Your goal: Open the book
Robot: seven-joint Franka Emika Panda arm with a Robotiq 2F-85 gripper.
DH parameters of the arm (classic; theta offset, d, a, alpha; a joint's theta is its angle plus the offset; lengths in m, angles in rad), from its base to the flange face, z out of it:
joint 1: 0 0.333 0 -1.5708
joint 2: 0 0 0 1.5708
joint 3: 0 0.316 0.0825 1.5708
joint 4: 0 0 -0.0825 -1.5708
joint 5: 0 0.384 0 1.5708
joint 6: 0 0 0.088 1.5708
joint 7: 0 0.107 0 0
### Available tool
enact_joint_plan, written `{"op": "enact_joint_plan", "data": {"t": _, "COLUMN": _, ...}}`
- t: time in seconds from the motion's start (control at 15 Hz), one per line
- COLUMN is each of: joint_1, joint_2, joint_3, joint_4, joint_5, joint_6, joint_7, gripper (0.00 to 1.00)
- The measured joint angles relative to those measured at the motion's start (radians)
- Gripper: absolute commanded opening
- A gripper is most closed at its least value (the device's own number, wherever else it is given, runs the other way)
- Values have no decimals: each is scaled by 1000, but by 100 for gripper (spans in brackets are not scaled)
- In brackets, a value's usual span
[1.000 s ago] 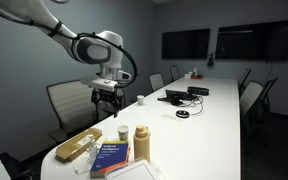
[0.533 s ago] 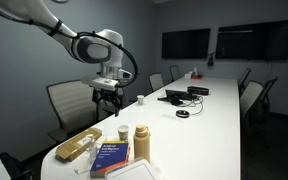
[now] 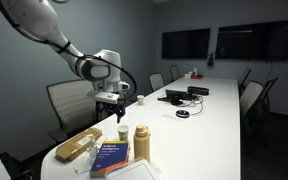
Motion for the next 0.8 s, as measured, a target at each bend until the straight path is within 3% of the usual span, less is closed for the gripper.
{"op": "enact_joint_plan", "data": {"t": 0.4, "joint_1": -30, "joint_2": 215, "joint_3": 80, "joint_4": 101, "joint_5": -5, "joint_6": 113, "joint_7": -47, "gripper": 100}}
{"op": "enact_joint_plan", "data": {"t": 0.8, "joint_1": -106, "joint_2": 422, "joint_3": 129, "joint_4": 276, "joint_5": -49, "joint_6": 118, "joint_7": -148, "gripper": 100}}
